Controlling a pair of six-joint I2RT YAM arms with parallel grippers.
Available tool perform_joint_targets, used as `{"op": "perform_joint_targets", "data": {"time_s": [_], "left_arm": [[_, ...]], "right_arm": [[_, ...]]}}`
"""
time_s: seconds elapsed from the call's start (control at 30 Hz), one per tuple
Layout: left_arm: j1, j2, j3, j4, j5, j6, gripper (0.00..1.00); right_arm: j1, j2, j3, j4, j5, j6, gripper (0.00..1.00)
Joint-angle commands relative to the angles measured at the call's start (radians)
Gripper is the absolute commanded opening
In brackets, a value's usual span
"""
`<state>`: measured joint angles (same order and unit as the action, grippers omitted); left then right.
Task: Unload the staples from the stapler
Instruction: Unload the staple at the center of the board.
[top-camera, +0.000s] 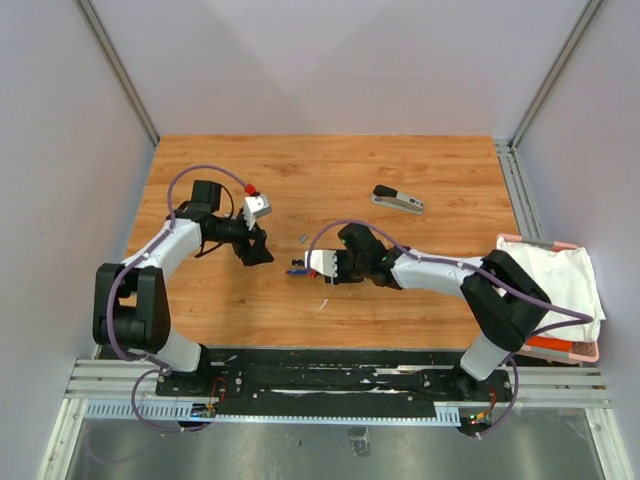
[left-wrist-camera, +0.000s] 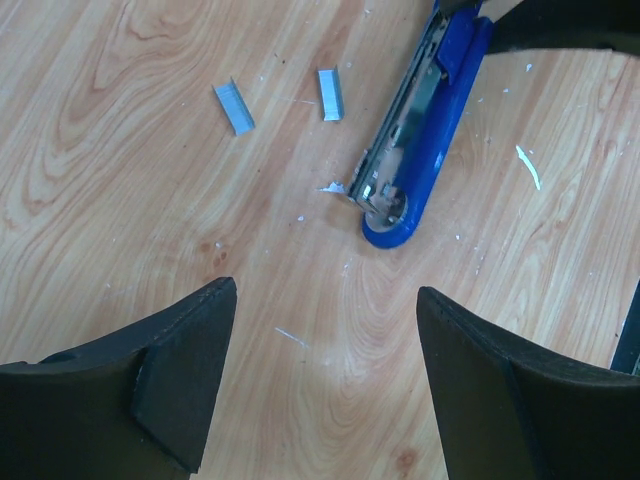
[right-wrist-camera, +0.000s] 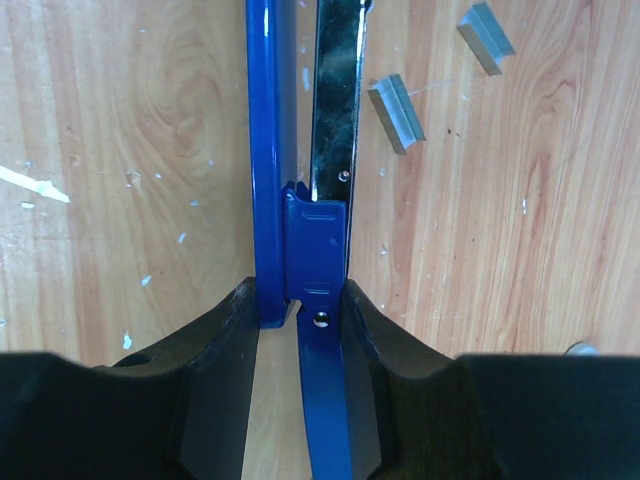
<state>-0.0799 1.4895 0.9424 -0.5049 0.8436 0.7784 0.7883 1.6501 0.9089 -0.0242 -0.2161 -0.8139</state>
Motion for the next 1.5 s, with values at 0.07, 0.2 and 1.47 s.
{"op": "perform_joint_targets", "data": {"time_s": [0.07, 0.2, 1.47], "left_arm": [[-0.010, 0.066, 0.056, -0.020, 0.061, 0.007, 0.77], [-0.038, 0.089, 0.062, -0.024, 0.061, 0.024, 0.77], [-0.166, 0.296, 0.143, -0.135, -0.098, 0.141, 0.45]], "right_arm": [[0.095, -0.037, -0.092, 0.300, 0.175, -0.094, 0.01], [0.128, -0.014, -0.119, 0.380, 0.241, -0.116, 0.01], [0.280, 0.143, -0.222, 0.782, 0.510, -0.344, 0.05]]}}
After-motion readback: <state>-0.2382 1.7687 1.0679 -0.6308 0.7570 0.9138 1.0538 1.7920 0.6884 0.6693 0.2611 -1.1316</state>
